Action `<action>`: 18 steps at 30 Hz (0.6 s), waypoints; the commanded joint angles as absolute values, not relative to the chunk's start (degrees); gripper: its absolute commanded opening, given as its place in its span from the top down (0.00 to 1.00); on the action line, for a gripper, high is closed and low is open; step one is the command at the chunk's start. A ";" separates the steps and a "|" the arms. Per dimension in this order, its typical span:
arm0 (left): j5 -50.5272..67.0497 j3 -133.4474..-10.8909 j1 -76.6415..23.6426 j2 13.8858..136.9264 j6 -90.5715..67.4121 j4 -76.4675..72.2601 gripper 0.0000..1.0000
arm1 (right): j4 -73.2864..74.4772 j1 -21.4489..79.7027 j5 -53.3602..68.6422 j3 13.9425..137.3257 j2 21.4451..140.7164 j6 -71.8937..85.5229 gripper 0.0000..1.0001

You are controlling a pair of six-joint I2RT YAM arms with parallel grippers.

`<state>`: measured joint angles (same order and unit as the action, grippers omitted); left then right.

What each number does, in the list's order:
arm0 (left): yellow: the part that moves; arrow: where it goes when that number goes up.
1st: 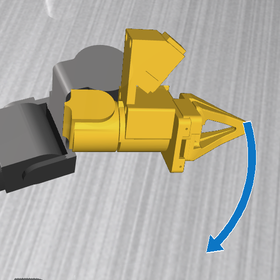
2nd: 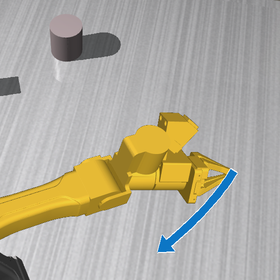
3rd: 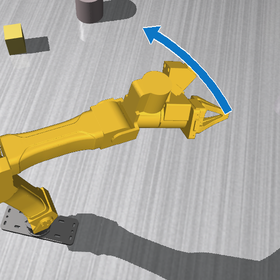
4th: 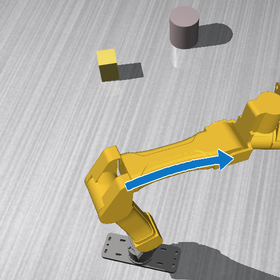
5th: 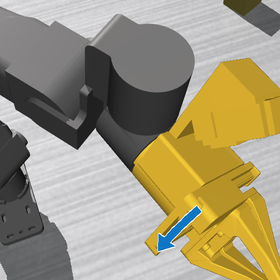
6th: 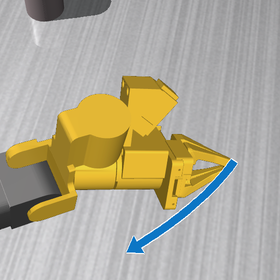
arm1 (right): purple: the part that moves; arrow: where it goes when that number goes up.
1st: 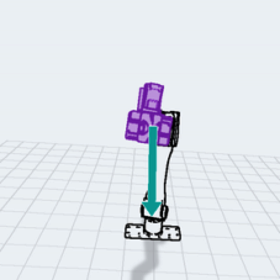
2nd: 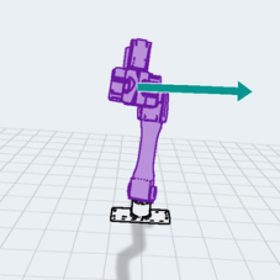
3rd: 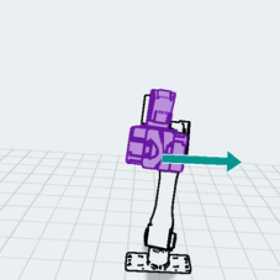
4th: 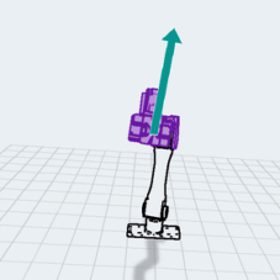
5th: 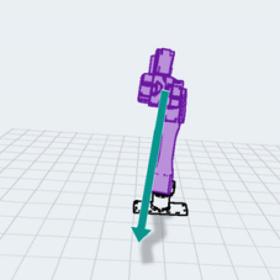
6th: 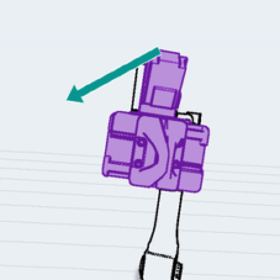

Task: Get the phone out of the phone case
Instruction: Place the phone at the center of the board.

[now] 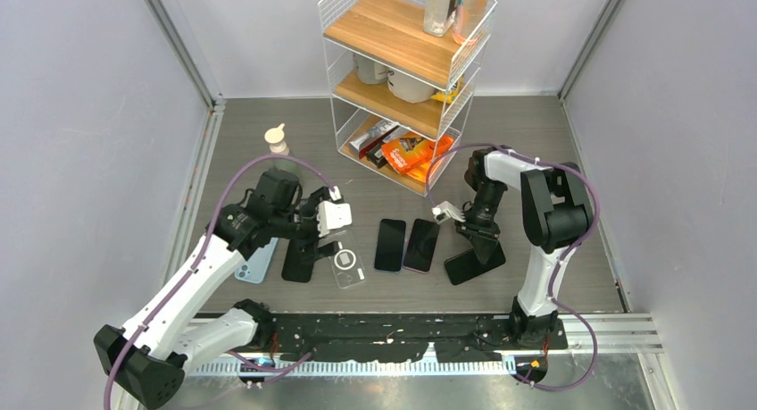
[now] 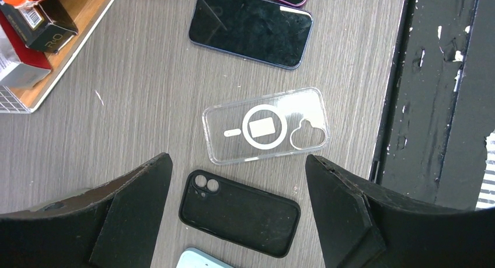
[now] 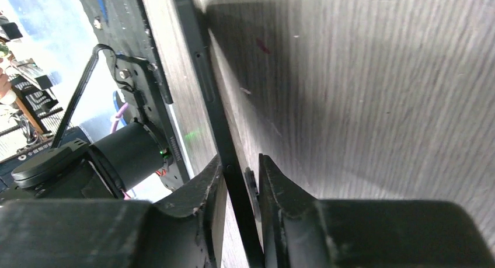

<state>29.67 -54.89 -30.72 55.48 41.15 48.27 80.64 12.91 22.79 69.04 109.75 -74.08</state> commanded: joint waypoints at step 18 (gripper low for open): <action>32.49 -54.18 -30.49 52.35 42.20 47.92 0.13 | 60.98 13.94 9.94 70.38 109.28 -63.48 0.35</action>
